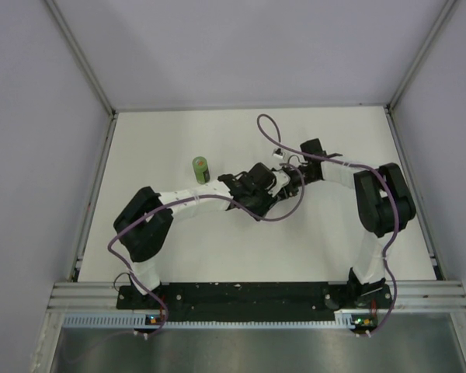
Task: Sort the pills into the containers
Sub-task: Close the pill container at the center of the board.
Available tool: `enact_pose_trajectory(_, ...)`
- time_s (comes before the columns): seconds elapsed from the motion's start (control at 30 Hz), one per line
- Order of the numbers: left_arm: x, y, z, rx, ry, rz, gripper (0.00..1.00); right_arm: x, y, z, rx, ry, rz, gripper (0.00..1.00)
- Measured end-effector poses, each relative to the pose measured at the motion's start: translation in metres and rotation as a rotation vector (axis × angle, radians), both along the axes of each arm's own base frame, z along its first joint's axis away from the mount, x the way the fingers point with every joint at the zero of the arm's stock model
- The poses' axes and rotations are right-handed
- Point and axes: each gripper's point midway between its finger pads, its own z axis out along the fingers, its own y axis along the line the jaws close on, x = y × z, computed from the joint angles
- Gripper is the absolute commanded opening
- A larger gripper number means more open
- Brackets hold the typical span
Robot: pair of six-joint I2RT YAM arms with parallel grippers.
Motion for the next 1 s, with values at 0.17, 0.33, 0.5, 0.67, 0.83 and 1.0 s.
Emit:
enact_pose_trajectory(0.17,0.005,-0.01,0.011,-0.04,-0.017,-0.008,0.0,-0.008,0.005,0.003,0.015,0.023,0.024,0.38)
enact_pose_trajectory(0.33,0.008,-0.016,0.016,-0.065,-0.027,-0.012,0.0,-0.015,0.008,0.006,0.034,0.048,0.04,0.21)
enact_pose_trajectory(0.5,0.007,-0.017,0.016,-0.068,-0.023,-0.012,0.0,-0.016,0.007,0.005,0.024,0.057,0.036,0.34)
enact_pose_trajectory(0.67,0.007,-0.018,0.017,-0.074,-0.025,-0.015,0.0,-0.018,0.007,0.006,0.033,0.063,0.046,0.43)
enact_pose_trajectory(0.83,0.006,-0.023,0.022,-0.108,-0.033,-0.033,0.0,-0.021,0.007,0.01,0.052,0.075,0.054,0.45)
enact_pose_trajectory(1.0,0.007,-0.028,0.024,-0.133,-0.045,-0.042,0.0,-0.02,0.004,0.013,0.071,0.087,0.047,0.48)
